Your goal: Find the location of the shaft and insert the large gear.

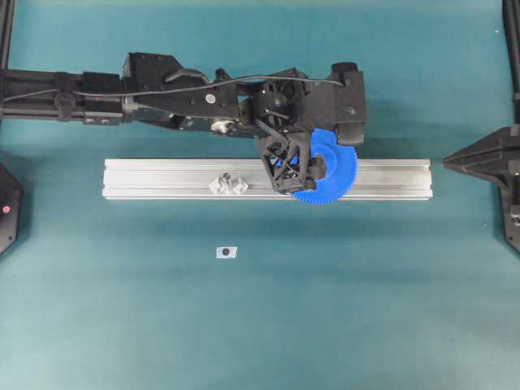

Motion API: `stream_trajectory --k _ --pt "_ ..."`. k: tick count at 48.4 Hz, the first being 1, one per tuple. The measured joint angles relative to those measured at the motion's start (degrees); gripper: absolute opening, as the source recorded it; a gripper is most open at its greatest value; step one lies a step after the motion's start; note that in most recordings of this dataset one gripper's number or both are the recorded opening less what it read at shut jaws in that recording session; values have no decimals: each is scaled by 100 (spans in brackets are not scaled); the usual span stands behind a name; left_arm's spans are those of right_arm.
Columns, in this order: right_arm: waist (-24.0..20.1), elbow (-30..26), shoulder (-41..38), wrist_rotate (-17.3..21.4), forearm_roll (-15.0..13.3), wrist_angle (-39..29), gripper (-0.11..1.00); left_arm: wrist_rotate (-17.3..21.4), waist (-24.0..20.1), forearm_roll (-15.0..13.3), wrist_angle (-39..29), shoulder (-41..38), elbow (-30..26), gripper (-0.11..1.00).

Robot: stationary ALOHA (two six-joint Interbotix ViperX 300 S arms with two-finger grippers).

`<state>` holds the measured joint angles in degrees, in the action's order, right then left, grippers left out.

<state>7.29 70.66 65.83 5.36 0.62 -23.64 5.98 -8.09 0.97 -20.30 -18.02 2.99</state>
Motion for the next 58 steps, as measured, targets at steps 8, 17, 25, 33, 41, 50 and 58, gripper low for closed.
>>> stream_trajectory --k 8,17,25,33,41,50,58 --pt "-9 0 9 9 0 0 5 -176 44 0 0 0 0 90" --pt "-9 9 9 0 0 0 5 -352 220 0 9 105 70 90" --pt "-9 9 18 9 0 0 5 -527 299 0 70 501 272 90" --pt "-9 9 18 0 0 0 5 -721 272 0 352 993 624 90" --pt "-9 9 62 0 0 0 5 -747 352 0 633 1512 1107 90" --pt "-9 9 79 9 9 0 5 -756 475 0 721 2074 1661 90" --pt "0 9 79 9 18 0 5 -844 501 0 879 2540 2136 90"
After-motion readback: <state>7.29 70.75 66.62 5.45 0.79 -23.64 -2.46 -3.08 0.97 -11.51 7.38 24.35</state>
